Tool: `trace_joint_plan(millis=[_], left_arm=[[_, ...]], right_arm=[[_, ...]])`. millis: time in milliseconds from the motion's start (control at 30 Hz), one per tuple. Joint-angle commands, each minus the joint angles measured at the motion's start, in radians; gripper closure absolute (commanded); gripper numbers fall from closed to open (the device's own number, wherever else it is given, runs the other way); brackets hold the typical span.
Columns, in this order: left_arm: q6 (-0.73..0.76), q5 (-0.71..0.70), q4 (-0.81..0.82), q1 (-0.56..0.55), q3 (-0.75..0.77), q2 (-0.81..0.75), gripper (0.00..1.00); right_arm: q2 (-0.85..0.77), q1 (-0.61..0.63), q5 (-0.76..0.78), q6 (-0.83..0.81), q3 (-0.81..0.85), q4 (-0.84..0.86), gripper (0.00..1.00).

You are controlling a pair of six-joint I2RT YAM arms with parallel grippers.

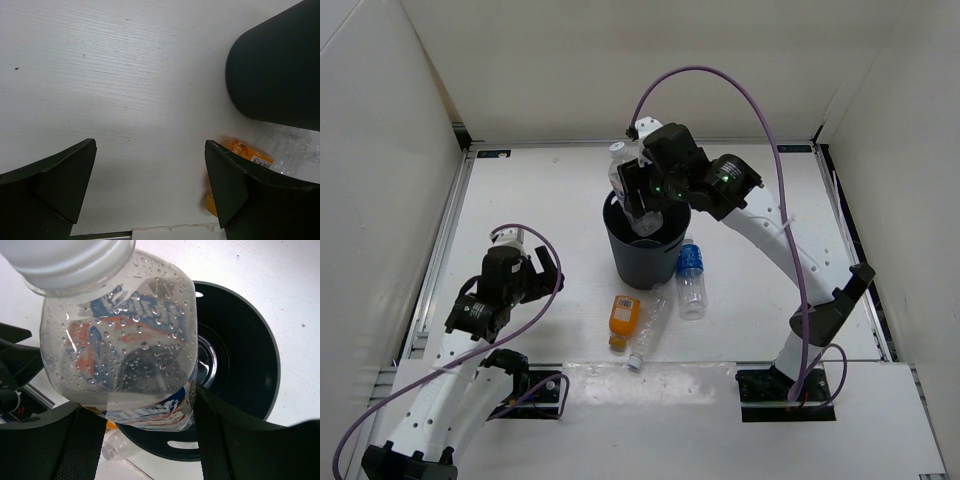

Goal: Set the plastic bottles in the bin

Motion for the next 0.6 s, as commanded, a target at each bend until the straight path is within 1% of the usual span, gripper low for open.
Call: trace_joint_plan(millis=[0,33,100,267,300,367,567], left_arm=[[0.001,-0.015,0.020,-0.011,0.000,0.000,0.00],[0.002,-0.016,0.017,-0.012,0.000,0.001,0.00],[0.002,-0.017,0.016,-0.014,0.001,0.001,0.00],[0.004,-0.017,0.019,-0.014,0.000,0.003,0.00],[0.001,-0.016,0.020,-0.015,-0.002,0.006,0.00],[0.004,-0.016,0.017,-0.014,-0.002,0.004,0.00],[0.004,-0.017,0.016,-0.022,0.004,0.014,0.00]], right_arm=[[-0.006,0.005,-0.010,-0.013,-0.004,0.034,0.39],[-0.006,0.005,-0.008,-0.013,-0.007,0.032,0.38],[-0.011,0.001,-0.007,-0.007,-0.012,0.032,0.31],[-0.025,-0.009,0.015,0.002,-0.015,0.038,0.30],[-0.026,-0.009,0.015,0.010,-0.015,0.035,0.26],[-0.028,-0.011,0.020,0.013,-0.020,0.034,0.25],[-0.051,-0.012,0.029,0.008,-0.038,0.055,0.23]])
